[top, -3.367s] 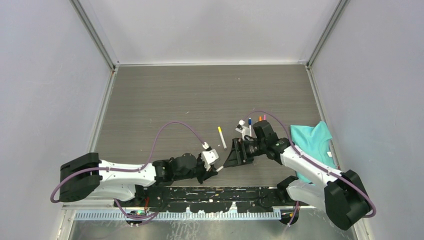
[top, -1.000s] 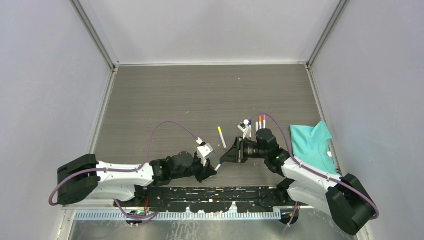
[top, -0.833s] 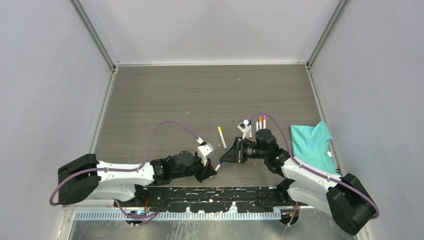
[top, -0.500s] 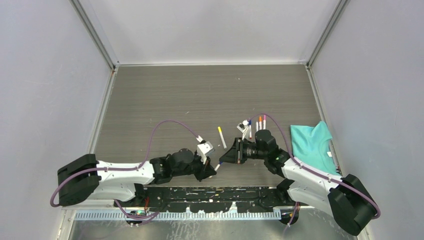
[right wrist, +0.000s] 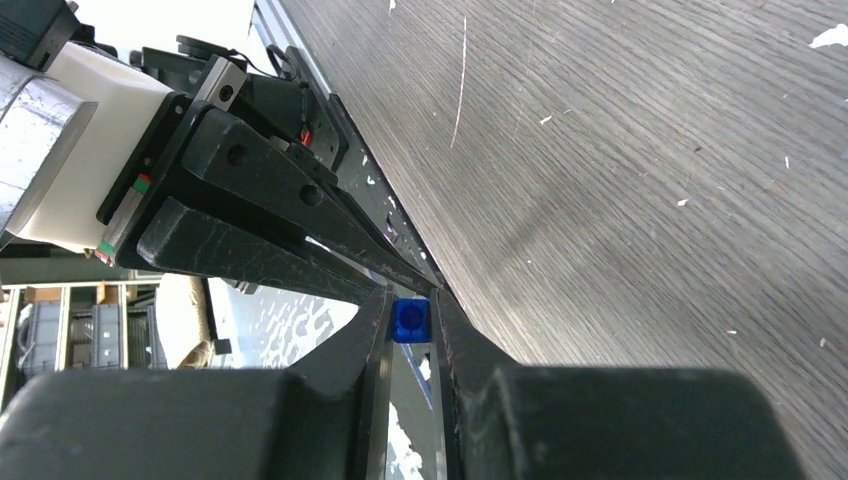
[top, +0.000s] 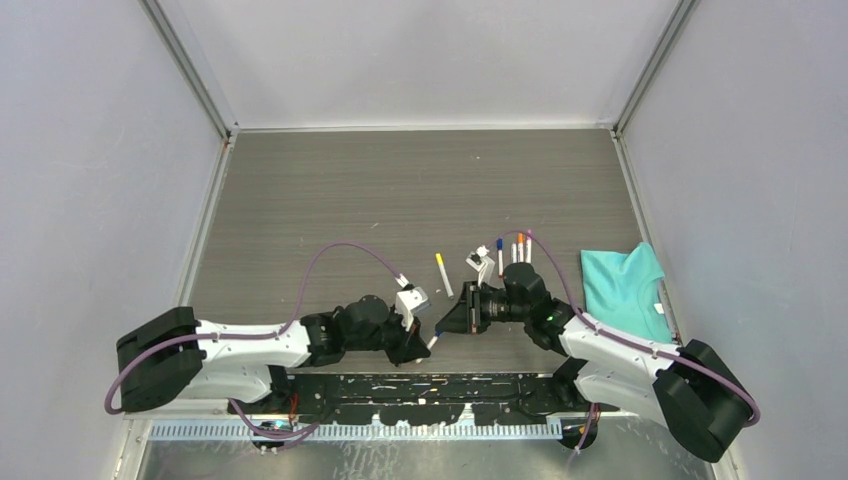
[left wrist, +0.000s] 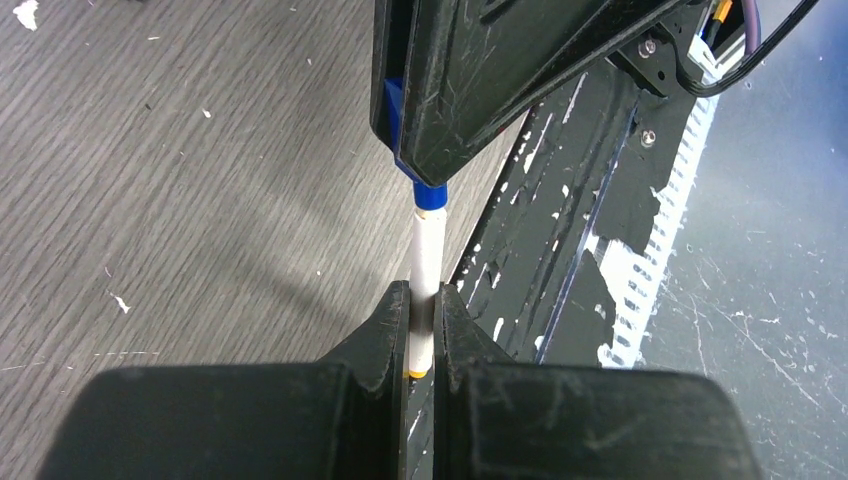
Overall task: Insert the pens into the pen caps
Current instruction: Press the pen cap onto the pen.
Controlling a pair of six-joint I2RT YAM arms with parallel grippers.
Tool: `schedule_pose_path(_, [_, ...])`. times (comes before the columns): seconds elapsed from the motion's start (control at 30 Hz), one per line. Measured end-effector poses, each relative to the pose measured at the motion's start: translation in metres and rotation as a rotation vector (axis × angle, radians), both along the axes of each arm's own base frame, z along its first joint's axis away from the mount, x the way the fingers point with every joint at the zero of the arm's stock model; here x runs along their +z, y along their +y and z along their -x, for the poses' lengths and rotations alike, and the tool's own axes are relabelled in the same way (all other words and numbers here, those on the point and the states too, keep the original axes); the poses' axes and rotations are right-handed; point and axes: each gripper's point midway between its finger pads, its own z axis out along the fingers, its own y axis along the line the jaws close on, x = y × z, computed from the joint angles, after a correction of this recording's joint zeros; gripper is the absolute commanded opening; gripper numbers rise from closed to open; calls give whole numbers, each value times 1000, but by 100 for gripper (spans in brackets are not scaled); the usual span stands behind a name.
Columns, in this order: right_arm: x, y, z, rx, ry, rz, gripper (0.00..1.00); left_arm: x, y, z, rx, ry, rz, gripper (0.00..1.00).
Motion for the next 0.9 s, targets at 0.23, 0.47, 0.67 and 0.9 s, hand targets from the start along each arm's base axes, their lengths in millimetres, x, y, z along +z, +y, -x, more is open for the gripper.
schedule_pose_path(0.23, [-3,1,4,16,1,9,1,-3,2,2,-16,18,-9,0])
schedule_pose_path(0.47, [-9,1,7,18,-4,15,1,-8,2,4,-22,40,-21,0])
schedule_pose_path(0.67, [-13,1,9,7,-2,14,1,-12,1,5,-22,53,-27,0])
schedule_pose_path(0.9, [-17,1,9,-26,9,6,1,-16,1,5,-10,75,-35,0])
